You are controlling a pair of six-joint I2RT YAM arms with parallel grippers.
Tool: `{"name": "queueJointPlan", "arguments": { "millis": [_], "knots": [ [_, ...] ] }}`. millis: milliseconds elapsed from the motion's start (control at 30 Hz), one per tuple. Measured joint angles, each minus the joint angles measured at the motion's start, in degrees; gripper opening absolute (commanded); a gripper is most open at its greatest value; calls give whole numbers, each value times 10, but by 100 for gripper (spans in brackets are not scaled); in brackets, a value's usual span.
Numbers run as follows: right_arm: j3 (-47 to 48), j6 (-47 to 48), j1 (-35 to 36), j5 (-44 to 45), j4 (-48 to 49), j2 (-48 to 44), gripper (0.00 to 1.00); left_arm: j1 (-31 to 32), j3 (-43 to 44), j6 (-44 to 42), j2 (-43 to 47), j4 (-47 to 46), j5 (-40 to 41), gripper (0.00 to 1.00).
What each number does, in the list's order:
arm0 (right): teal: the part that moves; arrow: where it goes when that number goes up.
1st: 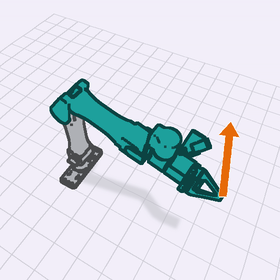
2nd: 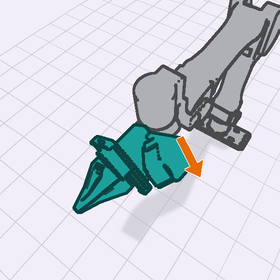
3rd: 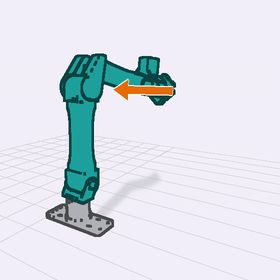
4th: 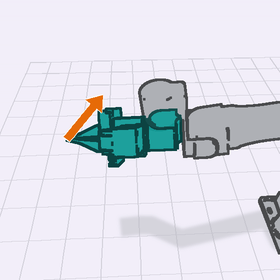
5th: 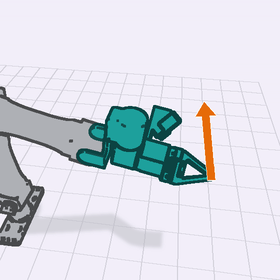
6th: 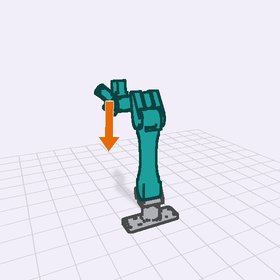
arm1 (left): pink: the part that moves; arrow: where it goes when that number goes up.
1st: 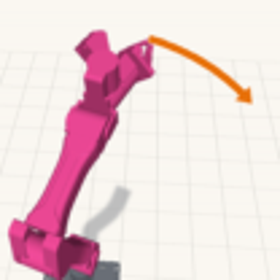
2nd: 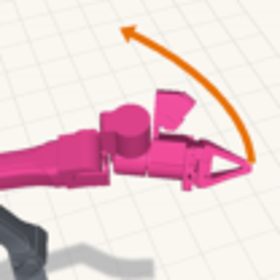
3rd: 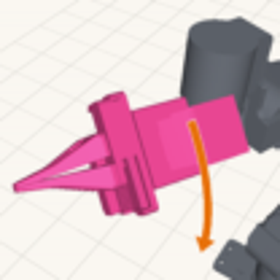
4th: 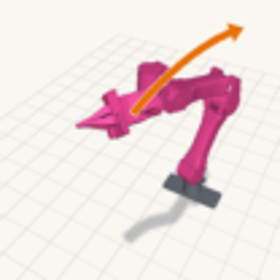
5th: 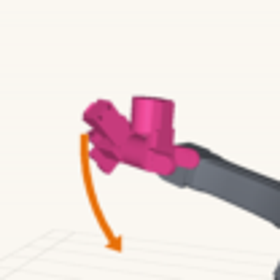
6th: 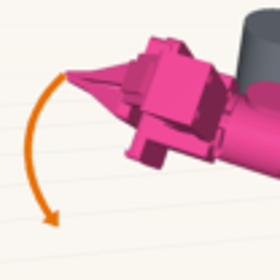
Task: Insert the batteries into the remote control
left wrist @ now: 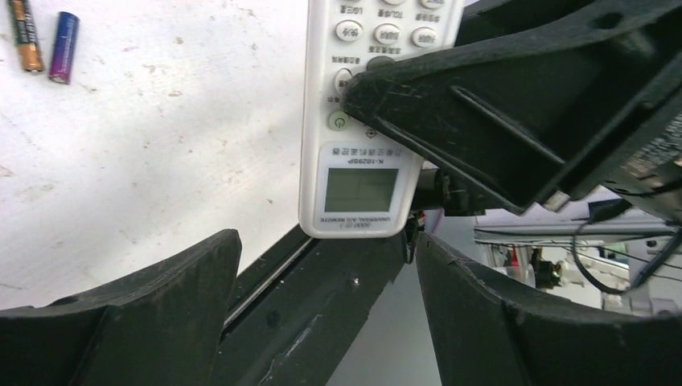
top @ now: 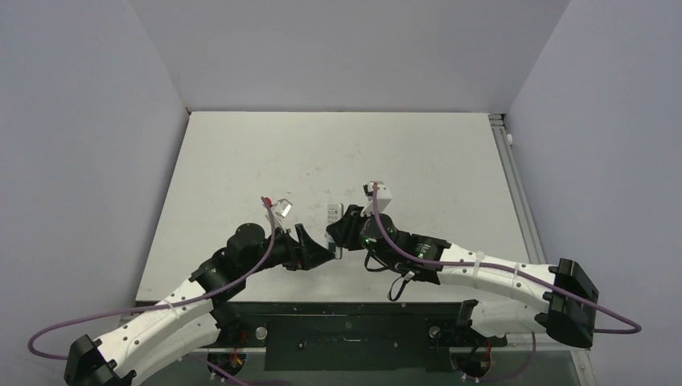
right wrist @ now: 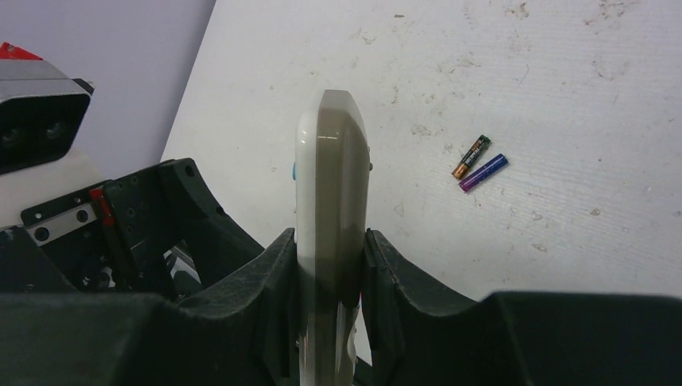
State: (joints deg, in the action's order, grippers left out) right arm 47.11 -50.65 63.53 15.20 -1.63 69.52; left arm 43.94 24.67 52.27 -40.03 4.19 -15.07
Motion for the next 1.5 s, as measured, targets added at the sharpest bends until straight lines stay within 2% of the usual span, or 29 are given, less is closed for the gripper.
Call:
{"name": "queueJointPlan", "arguments": {
  "millis": [267, 533, 800, 933, 1133, 1500],
  "knots": [
    [-78, 3, 0, 0, 49, -69, 8, 0, -38, 46, 38, -57, -50, 87],
    [-150, -26, 0, -7, 153, -145, 8, 0, -97, 134, 39, -200, -97, 90],
    [-183, -61, 0, -43, 255, -160, 9, 0, -136, 213, 11, -361, -125, 88],
    [-187, -78, 0, -71, 305, -151, 8, 0, -141, 243, 2, -424, -134, 80],
    [-197, -100, 0, -108, 375, -121, 8, 0, -141, 270, 2, -488, -149, 64],
    [-208, -123, 3, -136, 440, -106, 8, 0, -156, 289, 2, -524, -162, 28]
  ]
}}
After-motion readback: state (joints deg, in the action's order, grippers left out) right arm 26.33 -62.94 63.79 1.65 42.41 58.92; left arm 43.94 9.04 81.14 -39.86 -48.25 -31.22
